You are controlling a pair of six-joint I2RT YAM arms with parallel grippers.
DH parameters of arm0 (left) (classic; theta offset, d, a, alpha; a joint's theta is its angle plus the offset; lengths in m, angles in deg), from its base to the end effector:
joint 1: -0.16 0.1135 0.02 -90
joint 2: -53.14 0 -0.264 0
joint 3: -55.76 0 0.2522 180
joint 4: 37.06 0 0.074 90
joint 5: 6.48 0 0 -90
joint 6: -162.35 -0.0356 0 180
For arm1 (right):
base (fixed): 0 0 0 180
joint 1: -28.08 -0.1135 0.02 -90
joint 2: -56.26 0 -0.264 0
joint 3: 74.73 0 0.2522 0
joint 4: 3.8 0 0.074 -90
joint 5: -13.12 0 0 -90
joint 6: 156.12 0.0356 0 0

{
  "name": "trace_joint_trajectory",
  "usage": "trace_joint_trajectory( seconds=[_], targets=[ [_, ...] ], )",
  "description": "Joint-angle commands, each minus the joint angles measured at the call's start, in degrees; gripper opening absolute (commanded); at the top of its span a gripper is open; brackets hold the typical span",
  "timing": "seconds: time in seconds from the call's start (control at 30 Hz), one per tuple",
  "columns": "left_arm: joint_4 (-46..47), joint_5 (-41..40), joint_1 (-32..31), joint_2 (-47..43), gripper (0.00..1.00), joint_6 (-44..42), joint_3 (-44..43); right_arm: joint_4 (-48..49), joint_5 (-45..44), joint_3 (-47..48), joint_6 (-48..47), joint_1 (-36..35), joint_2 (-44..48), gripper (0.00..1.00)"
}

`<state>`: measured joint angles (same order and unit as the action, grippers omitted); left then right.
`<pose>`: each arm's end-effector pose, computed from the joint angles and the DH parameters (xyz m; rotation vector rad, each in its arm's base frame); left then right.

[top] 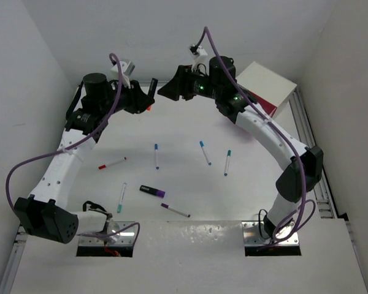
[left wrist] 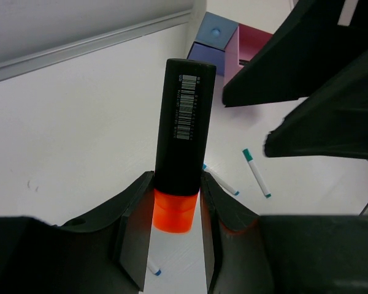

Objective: Sort the stationery into containers
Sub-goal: Pick up the pen from the center of the board, then place the pen in the drawer.

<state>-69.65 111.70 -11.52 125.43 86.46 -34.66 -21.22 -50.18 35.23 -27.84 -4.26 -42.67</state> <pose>0.2722 -0.0734 0.4172 0.3162 1.8326 -0.7623 0.3409 0.2348 0.4108 -0.2898 1.8272 1.2859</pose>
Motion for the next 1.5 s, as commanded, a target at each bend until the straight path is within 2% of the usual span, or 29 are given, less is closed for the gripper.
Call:
trace_joint_trajectory(
  seconds=[0.0,0.23,0.33,0.4,0.43,0.53,0.57,0.6,0.63,0.67,0.73,0.77,0.8,0.83,0.87,0.97,1.0,1.03,1.17,1.3,1.47],
  targets=[
    [3.01,1.70,-0.88,-0.57,0.00,0.92,-0.15,1.11,-3.67,3.90,-0.40,-0.97,-1.16,0.60],
    [3.80,1.96,-1.59,-1.01,0.00,1.01,0.20,1.73,-6.04,5.75,0.22,-3.34,-3.72,0.58],
    [3.80,2.14,-1.94,-1.10,0.00,1.10,0.55,2.25,-6.39,6.19,-0.05,-3.87,-4.68,0.53],
    [4.15,2.23,-2.12,-1.19,0.00,1.36,0.55,2.52,-6.39,6.45,-0.05,-4.22,-5.30,0.40],
    [4.15,2.14,-2.20,-1.19,0.00,1.36,0.55,2.52,-6.31,6.54,-0.05,-4.23,-5.48,0.29],
    [3.98,1.87,-2.20,-1.36,0.00,0.92,0.29,2.69,-6.13,6.37,-0.49,-4.40,-5.65,0.14],
    [3.80,1.70,-2.12,-1.28,0.00,0.66,0.11,2.17,-6.13,6.37,-1.01,-4.31,-5.48,0.05],
    [3.63,1.87,-2.03,-1.19,0.18,0.22,0.02,1.56,-6.31,6.28,-1.63,-4.23,-5.48,0.01],
    [2.67,1.87,-1.94,-1.10,0.31,-1.17,-0.33,1.29,-6.22,6.36,-3.29,-4.05,-4.87,0.00],
    [1.00,1.79,-1.42,-1.01,0.55,-3.10,-1.03,0.42,-5.35,6.02,-4.78,-3.09,-4.34,0.00],
    [-1.20,1.35,-0.10,-0.75,0.75,-5.31,-2.78,-0.81,-4.12,5.49,-6.72,-0.03,-2.42,0.00],
    [-2.51,1.00,0.69,-0.57,0.88,-6.36,-3.49,-3.00,-3.76,5.05,-8.47,1.39,-1.71,0.00],
    [-5.49,0.65,1.31,-0.31,0.91,-9.33,-4.19,-4.41,-2.63,4.26,-12.05,2.79,-0.92,0.00],
    [-7.08,-0.14,2.36,0.04,0.92,-11.28,-4.98,-5.99,-1.83,4.17,-14.44,6.03,0.57,0.00],
    [-9.71,-0.41,2.80,0.13,0.92,-15.73,-5.77,-10.36,-1.13,4.25,-20.73,7.88,1.19,0.00],
    [-12.10,-1.55,4.21,-0.75,0.92,-19.99,-4.56,-21.59,0.02,4.78,-33.05,14.04,3.56,0.00],
    [-13.06,-1.55,4.39,-1.53,0.93,-22.35,-3.68,-24.00,-1.02,4.26,-42.06,15.45,4.10,0.00],
    [-13.51,-1.38,4.74,-1.71,0.93,-23.59,-2.97,-28.29,-1.82,4.17,-45.72,17.90,4.45,0.00],
    [-16.84,3.53,5.00,-1.89,0.93,-30.08,0.11,-33.77,-5.77,4.34,-63.55,23.62,3.85,0.00],
    [-18.52,8.02,5.09,-0.23,0.92,-31.24,1.51,-35.62,-7.27,7.23,-70.79,28.38,-0.71,0.00],
    [-22.20,7.77,5.09,0.74,0.91,-35.71,2.13,-46.34,-8.85,16.71,-79.39,29.79,-9.51,0.00]
  ],
)
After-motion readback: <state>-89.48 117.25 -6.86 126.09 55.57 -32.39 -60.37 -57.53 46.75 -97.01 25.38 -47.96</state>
